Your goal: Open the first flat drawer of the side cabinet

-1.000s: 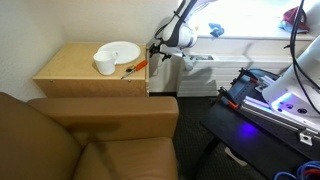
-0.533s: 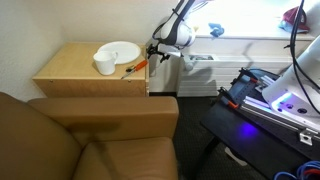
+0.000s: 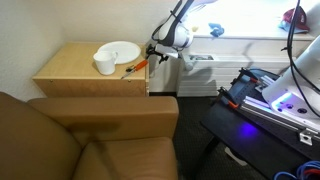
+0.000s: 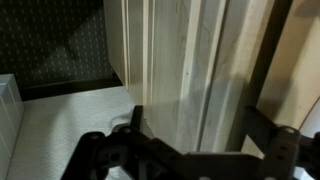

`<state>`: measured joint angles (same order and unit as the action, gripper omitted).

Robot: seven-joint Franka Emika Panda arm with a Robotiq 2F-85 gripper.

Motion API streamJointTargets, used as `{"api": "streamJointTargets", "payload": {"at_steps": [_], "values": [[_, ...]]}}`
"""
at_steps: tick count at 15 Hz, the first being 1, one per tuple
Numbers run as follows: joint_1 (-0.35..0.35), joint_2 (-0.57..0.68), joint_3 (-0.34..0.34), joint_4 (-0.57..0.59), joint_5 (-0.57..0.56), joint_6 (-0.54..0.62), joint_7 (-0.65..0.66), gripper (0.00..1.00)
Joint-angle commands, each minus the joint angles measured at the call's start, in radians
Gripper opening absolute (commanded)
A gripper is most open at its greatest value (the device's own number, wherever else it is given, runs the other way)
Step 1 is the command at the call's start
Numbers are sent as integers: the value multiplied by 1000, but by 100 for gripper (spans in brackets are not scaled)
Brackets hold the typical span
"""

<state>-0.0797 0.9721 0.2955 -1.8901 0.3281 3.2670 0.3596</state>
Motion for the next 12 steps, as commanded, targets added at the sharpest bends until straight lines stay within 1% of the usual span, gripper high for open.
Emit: {"api": "streamJointTargets", "payload": {"at_steps": [1,4,10,11,12], "values": [[0,57,-7,90,36,-55,32,100],[16,94,-21,139,56,-90,47,100],[-33,100,21,170,71,-209,13,100],[-46,101,34,172,69,-222,-1,100],[-46,99,34,173,70,-229,-6,100]]}}
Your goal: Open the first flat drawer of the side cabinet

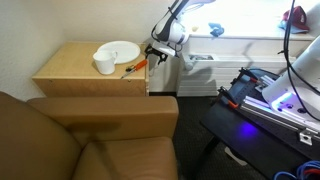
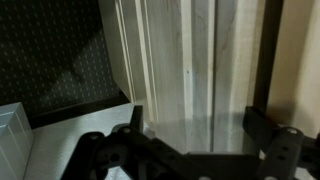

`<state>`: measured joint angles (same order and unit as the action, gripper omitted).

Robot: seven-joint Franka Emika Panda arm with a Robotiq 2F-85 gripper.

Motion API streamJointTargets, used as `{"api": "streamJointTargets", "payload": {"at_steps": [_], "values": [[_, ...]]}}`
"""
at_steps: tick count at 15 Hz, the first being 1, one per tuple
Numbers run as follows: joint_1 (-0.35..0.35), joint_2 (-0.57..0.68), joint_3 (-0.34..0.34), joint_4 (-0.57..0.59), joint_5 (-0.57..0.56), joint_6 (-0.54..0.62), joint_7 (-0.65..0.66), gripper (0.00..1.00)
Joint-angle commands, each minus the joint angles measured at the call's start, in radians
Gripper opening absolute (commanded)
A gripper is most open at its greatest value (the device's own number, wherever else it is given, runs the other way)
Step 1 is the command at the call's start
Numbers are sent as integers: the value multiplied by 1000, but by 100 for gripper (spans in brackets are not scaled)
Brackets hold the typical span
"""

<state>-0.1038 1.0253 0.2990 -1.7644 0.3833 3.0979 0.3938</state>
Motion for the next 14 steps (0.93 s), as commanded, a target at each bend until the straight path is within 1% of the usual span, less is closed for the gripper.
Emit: {"api": "streamJointTargets", "payload": {"at_steps": [1,3,4,7,8,9,10,11,14], "values": [[-35,47,44,46,14,-69,-56,100],[-33,38,49,28,7,-28,-88,100],[-29,23,54,3,3,14,-107,100],[-59,12,98,-41,-16,115,-169,100],[-57,20,96,-46,-23,139,-169,100],[-63,23,104,-52,-33,147,-170,100],[-53,27,94,-54,-41,153,-161,100],[-30,16,49,-39,-30,125,-126,100],[-29,16,47,-40,-32,127,-124,100]]}}
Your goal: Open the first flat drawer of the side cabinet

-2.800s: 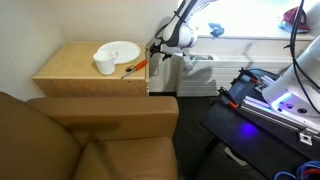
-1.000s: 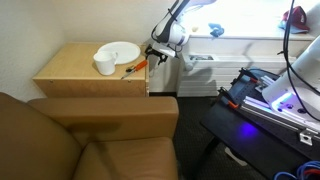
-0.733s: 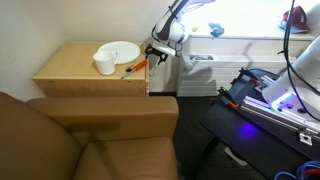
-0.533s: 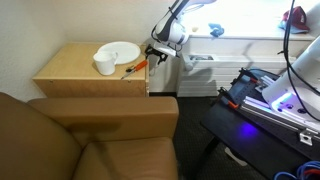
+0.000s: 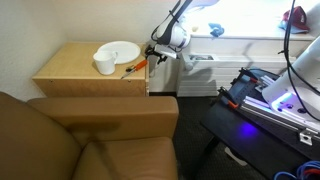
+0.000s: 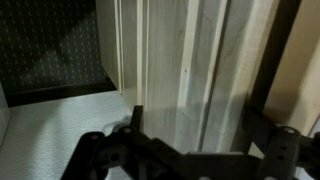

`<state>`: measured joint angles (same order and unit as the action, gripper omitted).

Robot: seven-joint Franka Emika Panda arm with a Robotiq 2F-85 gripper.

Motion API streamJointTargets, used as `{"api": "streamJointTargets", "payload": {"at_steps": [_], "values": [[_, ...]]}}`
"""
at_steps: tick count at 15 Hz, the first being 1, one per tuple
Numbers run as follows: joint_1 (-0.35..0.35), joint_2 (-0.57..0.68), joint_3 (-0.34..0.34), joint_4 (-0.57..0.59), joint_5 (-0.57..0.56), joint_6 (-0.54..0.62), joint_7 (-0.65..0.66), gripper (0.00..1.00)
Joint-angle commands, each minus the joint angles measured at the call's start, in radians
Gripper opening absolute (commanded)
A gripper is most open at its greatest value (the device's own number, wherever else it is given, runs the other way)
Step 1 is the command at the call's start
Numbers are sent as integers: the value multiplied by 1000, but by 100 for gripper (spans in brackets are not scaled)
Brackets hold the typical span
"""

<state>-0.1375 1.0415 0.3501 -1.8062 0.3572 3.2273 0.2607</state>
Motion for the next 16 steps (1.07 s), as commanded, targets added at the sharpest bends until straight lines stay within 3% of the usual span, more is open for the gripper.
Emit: {"api": "streamJointTargets", "payload": {"at_steps": [1,3,9,12,16], "values": [[25,2,-34,11,7,-8,27,100],[79,-3,-116,26,30,-30,71,100],[162,-16,-277,34,83,-59,171,100],[74,-33,-206,21,75,-65,146,100],[-124,-161,32,-98,48,-149,31,100]]}}
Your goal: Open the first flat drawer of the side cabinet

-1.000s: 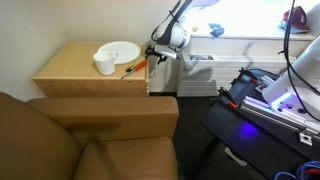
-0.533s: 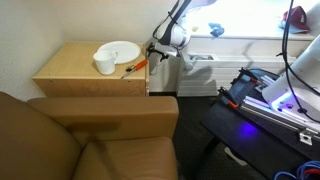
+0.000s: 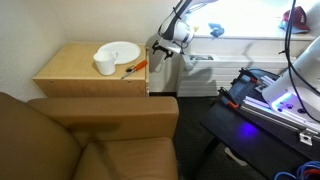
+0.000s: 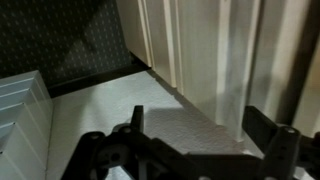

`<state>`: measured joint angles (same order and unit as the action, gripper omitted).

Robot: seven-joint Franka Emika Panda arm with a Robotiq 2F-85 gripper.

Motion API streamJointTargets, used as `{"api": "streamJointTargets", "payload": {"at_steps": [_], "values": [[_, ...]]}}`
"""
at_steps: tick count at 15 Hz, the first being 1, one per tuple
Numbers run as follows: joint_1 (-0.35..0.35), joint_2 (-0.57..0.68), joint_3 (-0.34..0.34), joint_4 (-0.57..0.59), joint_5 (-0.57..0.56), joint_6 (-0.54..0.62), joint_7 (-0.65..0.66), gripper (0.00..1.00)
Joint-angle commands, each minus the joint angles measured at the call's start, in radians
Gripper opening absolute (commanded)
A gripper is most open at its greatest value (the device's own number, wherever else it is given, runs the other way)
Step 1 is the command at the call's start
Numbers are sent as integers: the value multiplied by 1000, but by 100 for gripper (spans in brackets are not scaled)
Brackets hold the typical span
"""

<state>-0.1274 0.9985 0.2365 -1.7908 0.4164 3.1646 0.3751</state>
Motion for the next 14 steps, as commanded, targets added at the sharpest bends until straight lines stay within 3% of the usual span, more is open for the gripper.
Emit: {"api": "streamJointTargets", "payload": {"at_steps": [1,2,3,6,9,14], "values": [[-168,-142,187,-134,-4,-129,-108,100],[-160,-169,181,-149,10,-166,-108,100],[-103,-86,136,-55,24,-103,-88,100],[-120,-152,153,-103,36,-157,-103,100],[-41,-110,74,-65,24,-146,-75,100],[-30,-85,84,-57,28,-148,-86,100]]}}
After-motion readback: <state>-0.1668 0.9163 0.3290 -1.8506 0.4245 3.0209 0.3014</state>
